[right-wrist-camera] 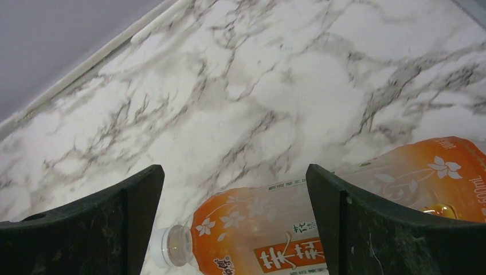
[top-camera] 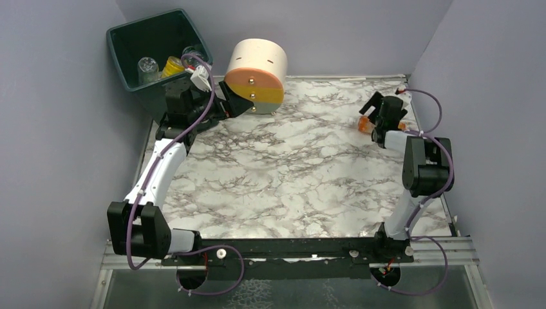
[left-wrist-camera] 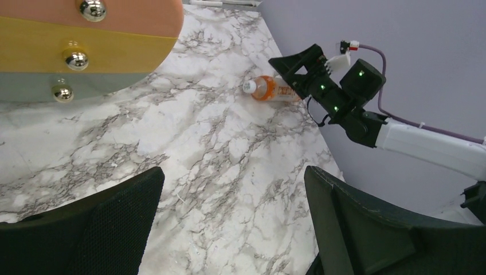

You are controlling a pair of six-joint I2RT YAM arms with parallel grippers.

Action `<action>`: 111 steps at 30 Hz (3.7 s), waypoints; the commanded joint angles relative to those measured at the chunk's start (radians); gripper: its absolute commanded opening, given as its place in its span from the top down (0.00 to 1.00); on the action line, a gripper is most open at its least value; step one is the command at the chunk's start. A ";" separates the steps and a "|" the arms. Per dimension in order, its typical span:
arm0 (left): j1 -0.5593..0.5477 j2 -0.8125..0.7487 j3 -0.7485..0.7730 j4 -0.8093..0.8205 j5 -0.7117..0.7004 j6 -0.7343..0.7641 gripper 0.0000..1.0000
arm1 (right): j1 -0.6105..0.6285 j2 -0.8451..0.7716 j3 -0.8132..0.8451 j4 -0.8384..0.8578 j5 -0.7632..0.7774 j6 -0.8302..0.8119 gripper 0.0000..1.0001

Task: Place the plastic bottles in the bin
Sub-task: Move the plastic bottle to the center of the board, then pick up the plastic bottle at the center of the board.

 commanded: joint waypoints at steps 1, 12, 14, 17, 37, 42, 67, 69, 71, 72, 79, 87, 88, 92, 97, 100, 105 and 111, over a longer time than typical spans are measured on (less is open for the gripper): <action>-0.024 -0.049 0.000 -0.009 -0.037 -0.006 0.01 | 0.073 -0.131 -0.149 -0.061 -0.062 0.059 0.03; -0.119 -0.130 0.006 -0.107 -0.112 0.014 0.01 | 0.306 -0.417 -0.313 -0.143 -0.176 0.077 0.04; -0.147 -0.139 0.008 -0.120 -0.131 0.014 0.01 | 0.309 -0.480 -0.308 -0.188 -0.168 0.062 0.03; -0.213 -0.136 0.022 -0.135 -0.170 0.019 0.01 | 0.309 -0.555 -0.286 -0.305 -0.112 0.059 0.02; -0.560 0.123 0.182 -0.136 -0.341 0.059 0.01 | 0.307 -0.918 -0.315 -1.228 0.174 0.598 0.01; -0.568 0.121 0.173 -0.135 -0.339 0.067 0.01 | 0.307 -0.760 -0.262 -1.294 0.201 0.704 0.00; -0.568 0.081 0.154 -0.178 -0.352 0.100 0.01 | 0.165 -0.701 -0.349 -0.808 0.071 0.728 0.00; -0.568 0.088 0.158 -0.182 -0.352 0.102 0.01 | 0.147 -0.690 -0.354 -0.791 0.058 0.740 0.00; -0.568 0.092 0.163 -0.187 -0.350 0.105 0.01 | 0.128 -0.654 -0.344 -0.770 0.031 0.748 0.00; -0.568 0.094 0.164 -0.189 -0.349 0.106 0.01 | 0.124 -0.634 -0.334 -0.765 0.026 0.757 0.00; -0.568 0.102 0.187 -0.216 -0.355 0.118 0.01 | 0.105 -0.492 -0.233 -0.747 0.043 0.779 0.00; -0.568 0.105 0.214 -0.255 -0.370 0.132 0.01 | 0.067 -0.286 -0.118 -0.714 -0.004 0.816 0.00; -0.567 0.104 0.218 -0.260 -0.372 0.135 0.01 | 0.065 -0.261 -0.100 -0.717 -0.007 0.817 0.00; -0.566 0.108 0.226 -0.268 -0.375 0.137 0.01 | 0.062 -0.183 -0.045 -0.723 -0.032 0.812 0.01; -0.566 0.115 0.227 -0.268 -0.380 0.132 0.01 | 0.062 -0.153 -0.049 -0.697 -0.091 0.792 0.14; -0.566 0.117 0.223 -0.268 -0.383 0.130 0.01 | 0.062 -0.159 -0.090 -0.655 -0.118 0.766 0.22; -0.566 0.107 0.173 -0.264 -0.368 0.138 0.01 | 0.064 -0.176 -0.138 -0.556 -0.218 0.614 0.33; -0.565 0.094 0.055 -0.175 -0.298 0.101 0.01 | 0.068 -0.235 -0.286 -0.342 -0.392 0.434 0.36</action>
